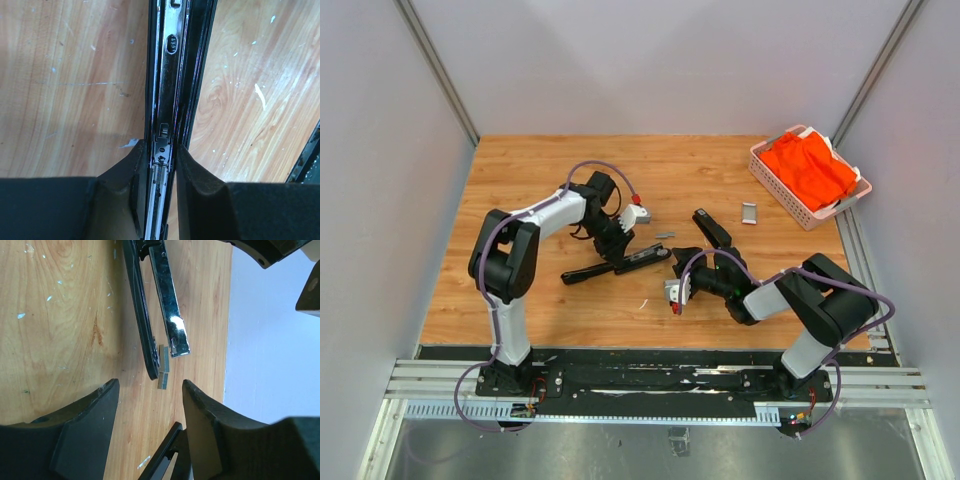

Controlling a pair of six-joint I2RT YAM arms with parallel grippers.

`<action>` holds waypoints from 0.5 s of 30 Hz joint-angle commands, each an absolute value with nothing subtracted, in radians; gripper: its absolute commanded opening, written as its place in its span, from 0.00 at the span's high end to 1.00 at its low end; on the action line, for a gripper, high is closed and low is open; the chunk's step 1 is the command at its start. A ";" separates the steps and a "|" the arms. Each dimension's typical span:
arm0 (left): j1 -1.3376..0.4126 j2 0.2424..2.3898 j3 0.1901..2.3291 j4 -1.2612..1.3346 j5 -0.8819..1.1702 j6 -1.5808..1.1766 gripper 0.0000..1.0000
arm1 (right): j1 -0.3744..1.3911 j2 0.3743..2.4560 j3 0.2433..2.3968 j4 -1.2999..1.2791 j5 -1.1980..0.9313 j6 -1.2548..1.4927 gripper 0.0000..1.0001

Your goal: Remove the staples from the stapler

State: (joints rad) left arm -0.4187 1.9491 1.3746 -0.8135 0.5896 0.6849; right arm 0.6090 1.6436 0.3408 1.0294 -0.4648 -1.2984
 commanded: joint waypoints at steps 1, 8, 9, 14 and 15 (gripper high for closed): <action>-0.423 1.909 1.354 -0.779 0.508 0.697 1.00 | 0.625 1.651 0.330 1.137 -0.465 -1.273 0.44; -0.428 1.874 1.318 -0.756 0.398 0.708 1.00 | 0.623 1.625 0.346 1.154 -0.402 -1.218 0.41; -0.428 1.867 1.307 -0.749 0.384 0.706 1.00 | 0.622 1.620 0.349 1.154 -0.392 -1.210 0.41; -0.428 1.830 1.276 -0.728 0.315 0.700 1.00 | 0.609 1.593 0.367 1.157 -0.357 -1.156 0.35; -0.428 1.822 1.271 -0.717 0.298 0.696 1.00 | 0.608 1.588 0.373 1.157 -0.348 -1.140 0.34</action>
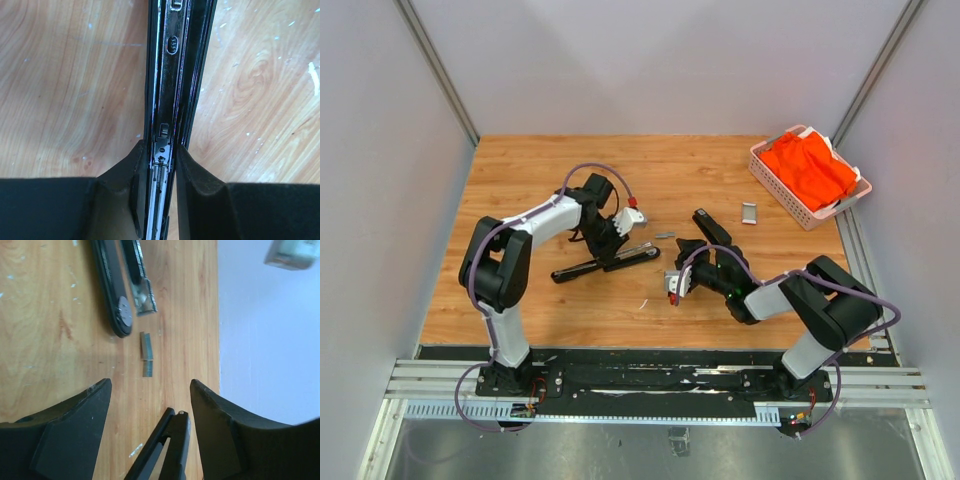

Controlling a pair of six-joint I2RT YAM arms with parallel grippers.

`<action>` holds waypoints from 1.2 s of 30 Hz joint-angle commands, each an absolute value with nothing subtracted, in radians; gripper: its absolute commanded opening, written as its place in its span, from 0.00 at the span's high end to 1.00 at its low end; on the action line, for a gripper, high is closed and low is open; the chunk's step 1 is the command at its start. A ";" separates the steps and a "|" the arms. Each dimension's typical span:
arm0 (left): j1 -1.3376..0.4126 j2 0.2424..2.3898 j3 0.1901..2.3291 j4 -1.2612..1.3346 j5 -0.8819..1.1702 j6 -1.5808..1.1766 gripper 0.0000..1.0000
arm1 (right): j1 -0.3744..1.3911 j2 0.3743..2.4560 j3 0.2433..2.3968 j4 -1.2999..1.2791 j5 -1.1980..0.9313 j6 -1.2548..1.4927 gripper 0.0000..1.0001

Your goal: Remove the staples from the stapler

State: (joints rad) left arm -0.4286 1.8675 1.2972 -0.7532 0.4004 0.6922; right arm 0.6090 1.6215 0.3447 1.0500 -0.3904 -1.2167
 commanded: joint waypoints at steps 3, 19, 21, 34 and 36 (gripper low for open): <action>-0.428 1.802 1.254 -0.692 0.249 0.673 1.00 | 0.597 1.570 0.387 1.152 -0.323 -1.086 0.31; -0.428 1.840 1.323 -0.602 0.082 0.486 1.00 | 0.525 1.457 0.457 1.064 -0.215 -0.920 0.29; -0.428 1.849 1.346 -0.604 0.066 0.468 1.00 | 0.523 1.459 0.464 1.060 -0.200 -0.913 0.29; -0.424 1.908 1.476 -0.559 -0.143 0.400 1.00 | 0.523 1.465 0.464 1.066 -0.189 -0.913 0.29; -0.411 1.927 1.508 -0.561 -0.163 0.394 1.00 | 0.522 1.465 0.463 1.068 -0.188 -0.914 0.29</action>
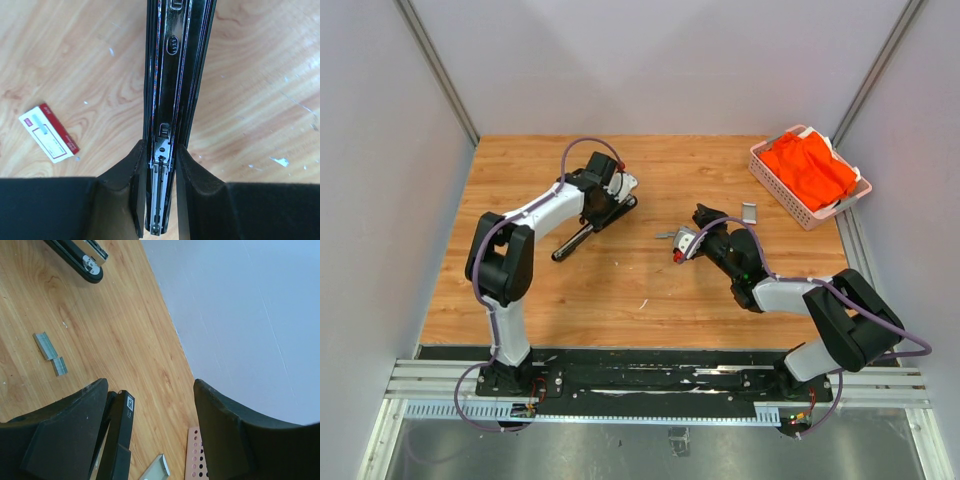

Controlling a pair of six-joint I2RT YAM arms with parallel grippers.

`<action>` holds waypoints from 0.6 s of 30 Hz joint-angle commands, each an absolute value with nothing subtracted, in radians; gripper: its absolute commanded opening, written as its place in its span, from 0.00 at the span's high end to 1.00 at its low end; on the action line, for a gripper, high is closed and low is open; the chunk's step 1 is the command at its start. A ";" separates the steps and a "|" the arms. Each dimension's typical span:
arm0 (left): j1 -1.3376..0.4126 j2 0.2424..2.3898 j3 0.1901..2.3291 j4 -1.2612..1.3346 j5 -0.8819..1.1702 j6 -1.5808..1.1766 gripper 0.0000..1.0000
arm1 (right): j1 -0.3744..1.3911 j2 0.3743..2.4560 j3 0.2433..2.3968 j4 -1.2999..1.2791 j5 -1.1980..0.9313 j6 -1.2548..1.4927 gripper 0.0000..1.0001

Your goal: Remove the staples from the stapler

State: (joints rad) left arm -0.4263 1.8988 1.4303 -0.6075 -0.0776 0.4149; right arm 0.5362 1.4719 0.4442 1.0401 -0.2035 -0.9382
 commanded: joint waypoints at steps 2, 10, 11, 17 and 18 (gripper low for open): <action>-0.393 1.950 1.542 -0.569 -0.169 0.378 1.00 | 0.522 1.466 0.461 1.069 -0.188 -0.917 0.29; -0.343 2.020 1.643 -0.548 -0.193 0.325 1.00 | 0.522 1.479 0.461 1.081 -0.190 -0.919 0.29; -0.343 2.036 1.667 -0.555 -0.192 0.315 1.00 | 0.522 1.480 0.461 1.081 -0.189 -0.918 0.29; -0.342 2.170 1.876 -0.636 -0.189 0.211 1.00 | 0.521 1.483 0.459 1.082 -0.178 -0.926 0.29; -0.342 2.196 1.918 -0.652 -0.188 0.196 1.00 | 0.522 1.483 0.458 1.080 -0.174 -0.927 0.29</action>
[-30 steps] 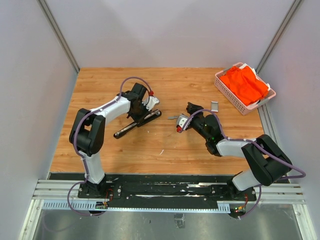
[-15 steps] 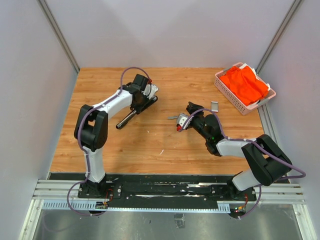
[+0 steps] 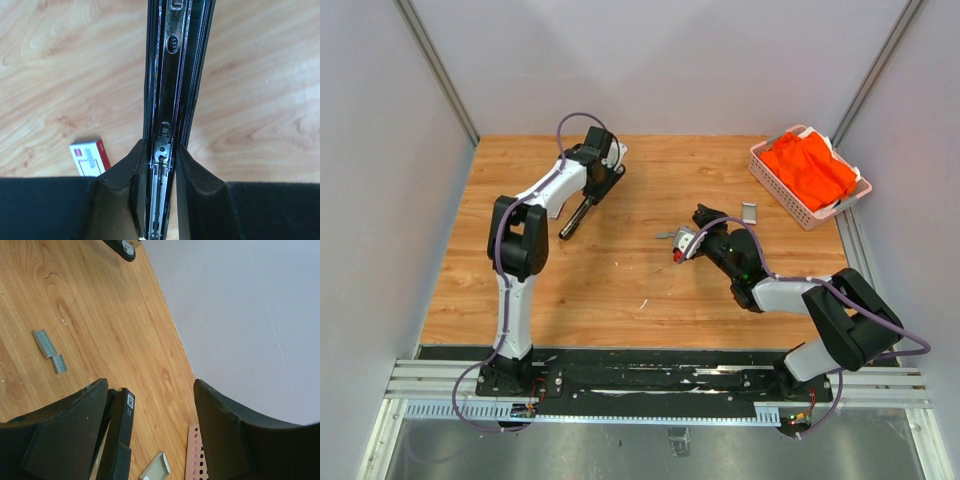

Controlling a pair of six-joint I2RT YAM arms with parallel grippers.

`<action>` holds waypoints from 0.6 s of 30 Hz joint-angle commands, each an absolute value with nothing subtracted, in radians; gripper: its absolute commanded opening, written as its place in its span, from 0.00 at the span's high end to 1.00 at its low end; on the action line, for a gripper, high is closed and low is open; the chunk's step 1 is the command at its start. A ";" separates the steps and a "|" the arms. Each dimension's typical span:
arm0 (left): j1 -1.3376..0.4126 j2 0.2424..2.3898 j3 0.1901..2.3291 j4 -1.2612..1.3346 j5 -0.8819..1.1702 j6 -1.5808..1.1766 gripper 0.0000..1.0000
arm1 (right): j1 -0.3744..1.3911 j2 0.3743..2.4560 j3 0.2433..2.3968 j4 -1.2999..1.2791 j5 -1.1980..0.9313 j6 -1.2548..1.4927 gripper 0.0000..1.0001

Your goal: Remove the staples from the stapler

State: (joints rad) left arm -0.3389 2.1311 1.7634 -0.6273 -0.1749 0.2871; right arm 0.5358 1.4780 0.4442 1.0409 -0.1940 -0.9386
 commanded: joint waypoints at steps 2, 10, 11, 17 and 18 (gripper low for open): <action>-0.340 2.242 2.006 -0.677 -0.201 0.158 1.00 | 0.521 1.482 0.460 1.078 -0.171 -0.930 0.29; -0.340 2.482 2.381 -0.801 -0.246 0.011 1.00 | 0.520 1.502 0.477 1.074 -0.115 -0.934 0.28; -0.340 2.500 2.410 -0.803 -0.252 -0.009 1.00 | 0.520 1.506 0.482 1.076 -0.103 -0.934 0.29; -0.335 2.535 2.431 -0.753 -0.253 -0.112 1.00 | 0.518 1.512 0.489 1.083 -0.070 -0.933 0.28; -0.331 2.534 2.428 -0.743 -0.252 -0.130 1.00 | 0.518 1.510 0.489 1.082 -0.070 -0.931 0.28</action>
